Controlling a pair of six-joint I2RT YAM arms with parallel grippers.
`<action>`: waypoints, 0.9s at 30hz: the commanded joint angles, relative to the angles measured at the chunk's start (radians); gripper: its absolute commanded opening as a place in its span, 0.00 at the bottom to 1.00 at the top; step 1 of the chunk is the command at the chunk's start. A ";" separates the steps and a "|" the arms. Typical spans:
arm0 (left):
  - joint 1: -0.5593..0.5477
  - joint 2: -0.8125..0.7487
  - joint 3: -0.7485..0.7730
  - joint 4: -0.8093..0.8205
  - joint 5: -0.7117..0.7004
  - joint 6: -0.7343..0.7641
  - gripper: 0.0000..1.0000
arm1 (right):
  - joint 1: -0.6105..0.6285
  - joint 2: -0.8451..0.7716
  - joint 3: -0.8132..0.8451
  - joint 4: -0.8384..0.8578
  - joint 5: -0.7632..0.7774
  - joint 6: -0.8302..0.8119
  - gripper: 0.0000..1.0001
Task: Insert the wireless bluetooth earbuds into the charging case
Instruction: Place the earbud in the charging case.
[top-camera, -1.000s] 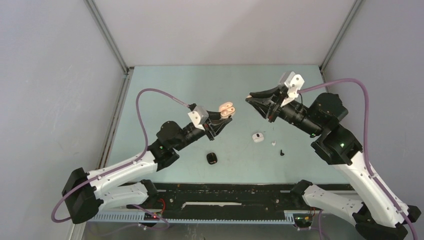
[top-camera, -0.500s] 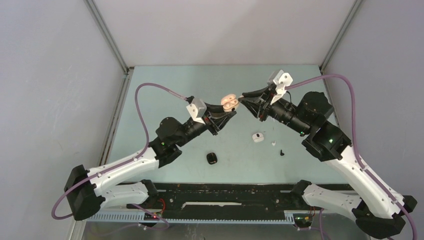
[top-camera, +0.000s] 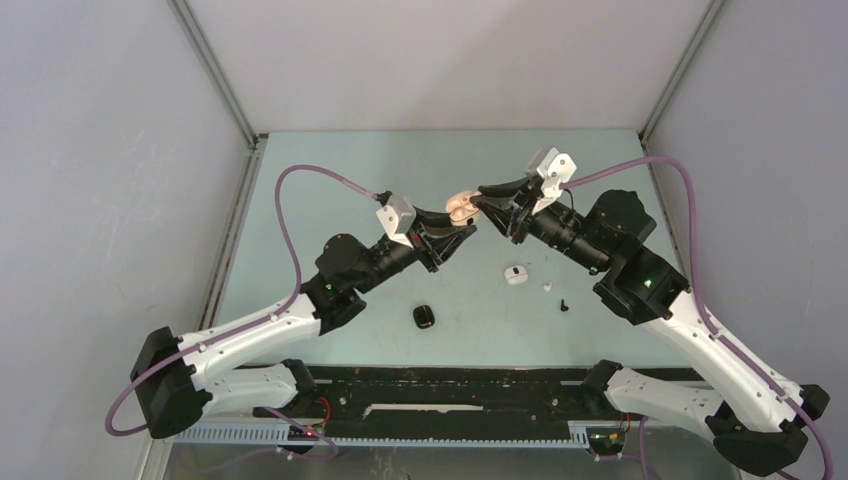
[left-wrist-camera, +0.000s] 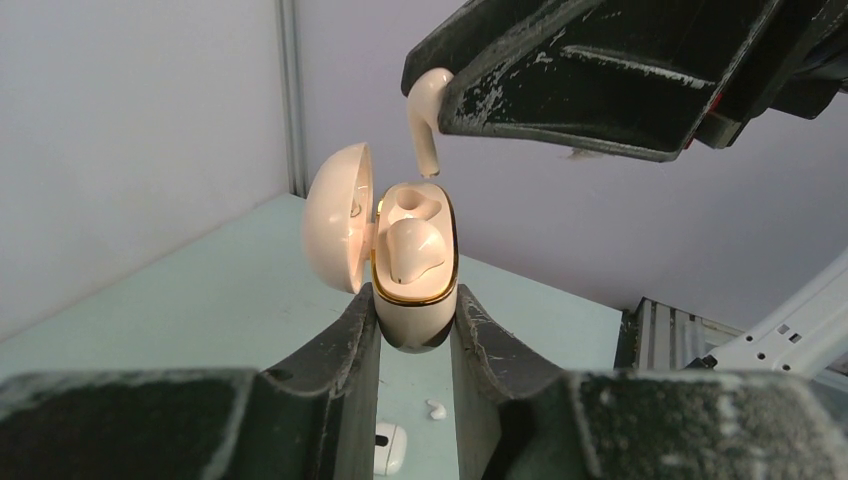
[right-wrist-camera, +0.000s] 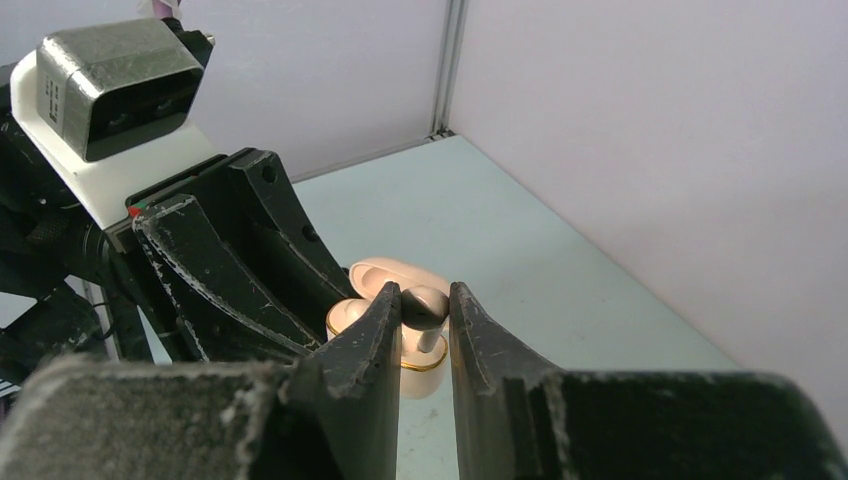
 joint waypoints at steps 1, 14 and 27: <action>-0.006 -0.008 0.036 0.044 0.019 -0.010 0.00 | 0.012 -0.007 -0.009 0.062 0.019 -0.033 0.00; -0.006 -0.005 0.049 0.046 0.029 -0.021 0.00 | 0.017 -0.020 -0.033 0.058 0.014 -0.037 0.00; -0.006 -0.002 0.058 0.047 0.030 -0.017 0.00 | 0.035 -0.029 -0.031 0.026 0.020 -0.058 0.00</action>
